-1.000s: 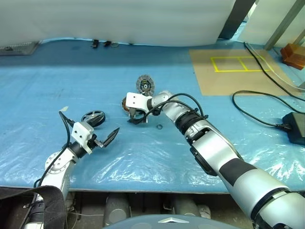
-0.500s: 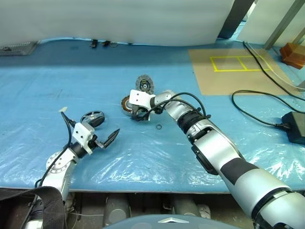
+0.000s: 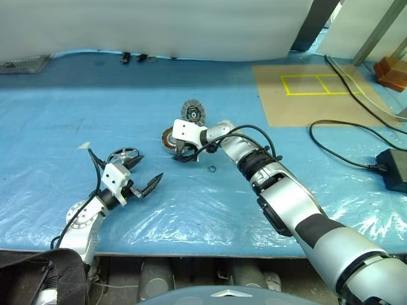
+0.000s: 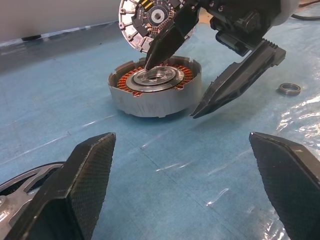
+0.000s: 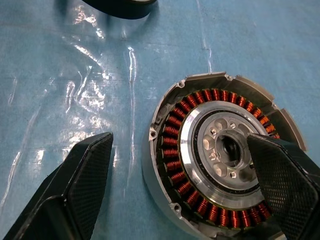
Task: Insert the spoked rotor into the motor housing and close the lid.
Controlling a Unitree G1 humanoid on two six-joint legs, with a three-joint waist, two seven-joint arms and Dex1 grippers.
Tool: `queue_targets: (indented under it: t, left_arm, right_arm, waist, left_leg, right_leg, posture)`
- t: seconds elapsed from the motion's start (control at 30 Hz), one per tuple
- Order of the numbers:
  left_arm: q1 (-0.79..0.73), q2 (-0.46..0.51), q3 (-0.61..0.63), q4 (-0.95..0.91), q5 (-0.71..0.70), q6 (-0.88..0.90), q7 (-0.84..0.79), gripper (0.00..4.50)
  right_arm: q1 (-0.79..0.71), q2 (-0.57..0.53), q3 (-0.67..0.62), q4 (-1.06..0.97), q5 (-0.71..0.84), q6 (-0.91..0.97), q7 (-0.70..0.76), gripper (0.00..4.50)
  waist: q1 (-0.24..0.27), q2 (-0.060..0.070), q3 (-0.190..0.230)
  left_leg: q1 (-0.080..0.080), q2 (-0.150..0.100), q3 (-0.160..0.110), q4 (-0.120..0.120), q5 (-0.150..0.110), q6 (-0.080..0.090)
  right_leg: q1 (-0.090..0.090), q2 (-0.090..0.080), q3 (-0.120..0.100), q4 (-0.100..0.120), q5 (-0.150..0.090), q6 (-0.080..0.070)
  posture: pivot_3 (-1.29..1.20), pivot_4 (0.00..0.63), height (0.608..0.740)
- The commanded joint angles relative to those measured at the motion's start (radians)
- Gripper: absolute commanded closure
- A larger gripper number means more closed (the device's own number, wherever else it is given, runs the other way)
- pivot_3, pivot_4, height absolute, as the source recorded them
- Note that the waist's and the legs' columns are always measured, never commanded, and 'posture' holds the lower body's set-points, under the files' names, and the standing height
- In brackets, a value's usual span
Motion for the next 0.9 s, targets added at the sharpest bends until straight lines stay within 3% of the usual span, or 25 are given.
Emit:
queue_targets:
  t: [0.03,0.13,0.2,0.43,0.63,0.77,0.9]
  left_arm:
    - [-0.008,0.002,0.002,-0.012,0.003,-0.013,0.0,0.0]
    - [-0.01,0.001,0.001,-0.011,0.004,-0.014,0.002,0.0]
    - [-0.012,-0.001,-0.001,-0.009,0.005,-0.014,0.003,0.0]
    - [-0.028,-0.011,-0.014,0.002,0.018,-0.015,0.006,0.0]
    - [-0.033,-0.014,-0.009,0.006,0.022,-0.016,0.006,0.0]
    - [-0.032,-0.006,-0.006,0.013,0.021,-0.019,-0.003,0.0]
    - [-0.044,0.001,-0.006,0.022,0.015,-0.018,-0.023,0.0]
  right_arm:
    - [0.008,0.001,0.006,-0.026,-0.003,0.009,-0.002,0.0]
    - [0.01,0.001,0.023,0.0,-0.022,0.021,-0.002,0.0]
    - [0.001,0.007,0.043,0.021,-0.04,0.017,0.009,0.4]
    - [-0.086,0.039,0.145,0.088,-0.139,-0.082,0.033,2.56]
    - [-0.08,-0.01,0.178,0.025,-0.142,-0.192,0.164,2.62]
    - [0.009,-0.138,0.205,-0.186,-0.118,-0.24,0.344,2.62]
    - [0.133,-0.241,0.204,-0.453,-0.076,-0.156,0.467,2.62]
  waist:
    - [0.0,0.0,0.0]
    - [0.0,0.0,0.0]
    - [0.0,0.0,0.0]
    - [-0.005,0.0,0.0]
    - [-0.004,0.0,0.0]
    - [0.002,0.0,0.0]
    - [0.008,0.0,-0.001]
  left_leg:
    - [0.0,0.0,0.0,0.0,0.0,0.0]
    - [0.0,0.0,0.0,0.0,0.0,0.0]
    - [0.001,0.0,0.0,0.0,0.0,0.0]
    - [0.002,0.0,0.0,0.0,0.0,0.0]
    - [0.002,0.0,0.0,0.0,0.0,0.0]
    - [0.0,0.0,0.0,-0.001,0.0,0.0]
    - [-0.001,-0.001,0.0,-0.001,0.001,0.005]
  right_leg:
    - [0.0,0.0,0.0,0.0,0.0,0.0]
    - [0.0,0.0,0.0,0.0,0.0,0.0]
    - [0.0,0.0,0.0,0.0,0.0,0.0]
    - [0.001,0.0,0.0,0.001,0.0,0.0]
    - [0.001,0.0,0.001,0.001,0.0,0.0]
    - [0.001,0.0,0.0,-0.001,0.0,0.0]
    - [0.001,0.0,0.0,-0.001,0.0,0.0]
  posture:
    - [0.0,0.15,0.74]
    - [0.0,0.15,0.74]
    - [0.0,0.15,0.74]
    - [0.0,0.15,0.74]
    - [0.0,0.15,0.74]
    - [0.0,0.15,0.74]
    - [0.0,0.15,0.74]
